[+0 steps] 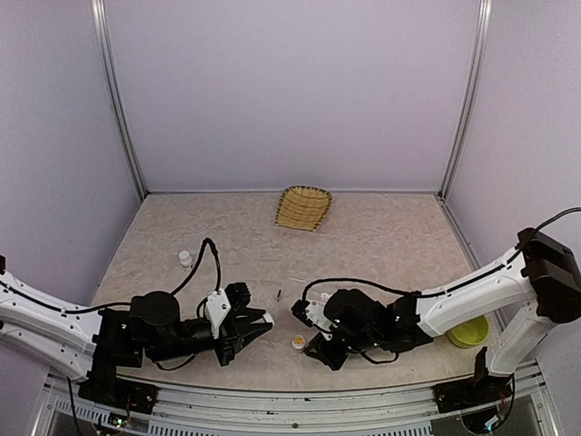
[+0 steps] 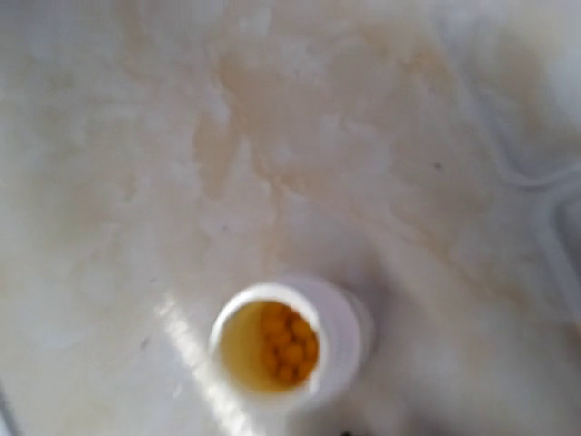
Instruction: Sort the pills into containers
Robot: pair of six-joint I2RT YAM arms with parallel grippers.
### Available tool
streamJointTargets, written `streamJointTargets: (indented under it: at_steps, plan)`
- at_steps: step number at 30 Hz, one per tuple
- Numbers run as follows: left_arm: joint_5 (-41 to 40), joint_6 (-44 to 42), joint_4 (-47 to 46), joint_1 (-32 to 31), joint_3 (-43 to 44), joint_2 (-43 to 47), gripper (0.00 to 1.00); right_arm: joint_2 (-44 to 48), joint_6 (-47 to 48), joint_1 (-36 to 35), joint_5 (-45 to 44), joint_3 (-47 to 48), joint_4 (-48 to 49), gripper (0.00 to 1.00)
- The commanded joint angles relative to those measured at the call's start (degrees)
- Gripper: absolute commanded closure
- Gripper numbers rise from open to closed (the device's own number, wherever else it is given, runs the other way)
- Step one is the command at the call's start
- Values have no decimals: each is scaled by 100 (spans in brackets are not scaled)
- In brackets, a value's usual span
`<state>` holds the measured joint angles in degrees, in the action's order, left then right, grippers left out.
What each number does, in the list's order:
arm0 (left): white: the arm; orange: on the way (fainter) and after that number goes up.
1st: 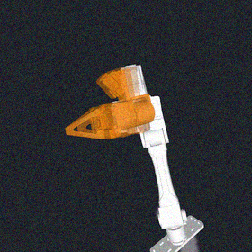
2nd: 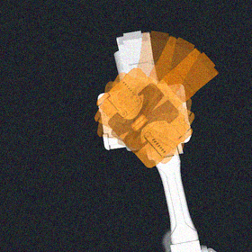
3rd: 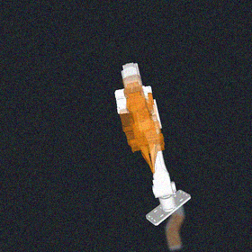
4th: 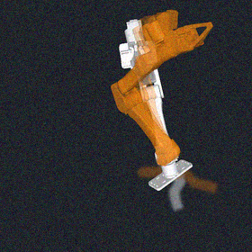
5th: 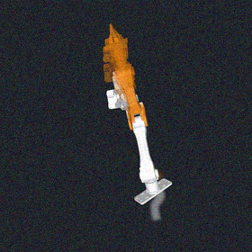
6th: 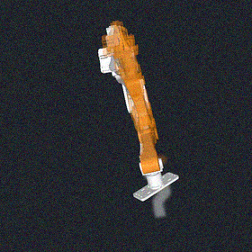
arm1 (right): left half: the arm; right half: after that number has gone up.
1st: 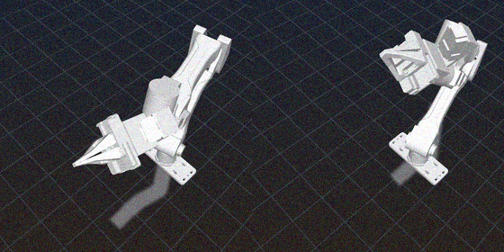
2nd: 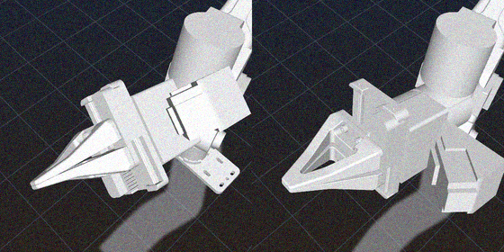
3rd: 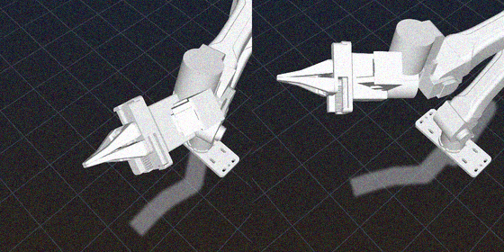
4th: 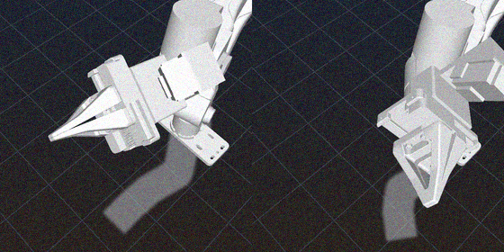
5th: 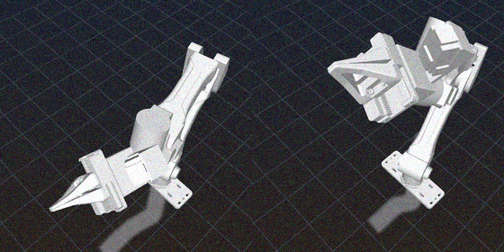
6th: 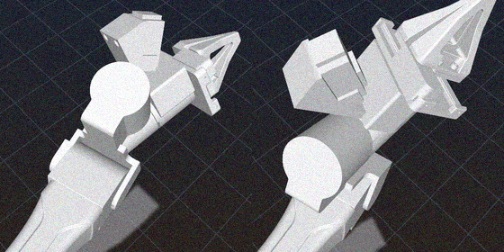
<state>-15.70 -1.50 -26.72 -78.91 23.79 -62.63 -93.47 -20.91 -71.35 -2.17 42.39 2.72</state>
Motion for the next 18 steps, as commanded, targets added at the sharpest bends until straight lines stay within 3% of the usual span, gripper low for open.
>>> streamJointTargets:
  at_steps: [1, 12, 18]
  plan:
    - [40, 219, 816, -37, 503, 34, 87, 970, -137, -63, 49, -369, -229, 74]
    - [380, 459, 2807, -9, 1908, -878, 87, 2477, -594, 231, -749, -914, -1043, 70]
    - [1429, 673, 3578, 310, 2658, -1649, 88, 2965, -893, 566, -815, -1192, -1163, 70]
